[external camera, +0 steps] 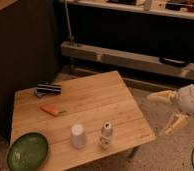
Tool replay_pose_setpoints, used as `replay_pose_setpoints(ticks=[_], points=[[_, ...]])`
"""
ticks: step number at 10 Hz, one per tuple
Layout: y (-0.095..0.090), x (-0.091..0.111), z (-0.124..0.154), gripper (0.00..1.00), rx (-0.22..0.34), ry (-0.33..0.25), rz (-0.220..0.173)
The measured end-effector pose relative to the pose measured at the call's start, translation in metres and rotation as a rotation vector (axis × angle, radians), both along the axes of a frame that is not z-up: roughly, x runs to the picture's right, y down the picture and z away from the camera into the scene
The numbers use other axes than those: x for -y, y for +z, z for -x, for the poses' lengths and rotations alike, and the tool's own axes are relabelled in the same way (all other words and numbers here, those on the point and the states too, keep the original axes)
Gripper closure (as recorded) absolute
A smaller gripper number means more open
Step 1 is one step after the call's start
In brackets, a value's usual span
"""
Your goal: Knock the bottle over
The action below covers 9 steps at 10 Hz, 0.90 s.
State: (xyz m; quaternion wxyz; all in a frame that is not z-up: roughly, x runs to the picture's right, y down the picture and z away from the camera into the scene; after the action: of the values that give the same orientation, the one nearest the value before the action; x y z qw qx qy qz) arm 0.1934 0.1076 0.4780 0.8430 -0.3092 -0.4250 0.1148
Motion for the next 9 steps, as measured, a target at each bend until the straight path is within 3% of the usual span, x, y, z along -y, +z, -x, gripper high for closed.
replay_pose_setpoints(ticks=[2, 4, 6, 9], points=[[-0.022, -0.013, 0.043, 0.2, 0.064, -0.033, -0.013], [-0.017, -0.013, 0.075, 0.2, 0.078, -0.056, -0.001], [0.012, -0.017, 0.108, 0.26, 0.076, -0.088, 0.02], [0.058, -0.048, 0.137, 0.58, 0.03, -0.152, 0.054]])
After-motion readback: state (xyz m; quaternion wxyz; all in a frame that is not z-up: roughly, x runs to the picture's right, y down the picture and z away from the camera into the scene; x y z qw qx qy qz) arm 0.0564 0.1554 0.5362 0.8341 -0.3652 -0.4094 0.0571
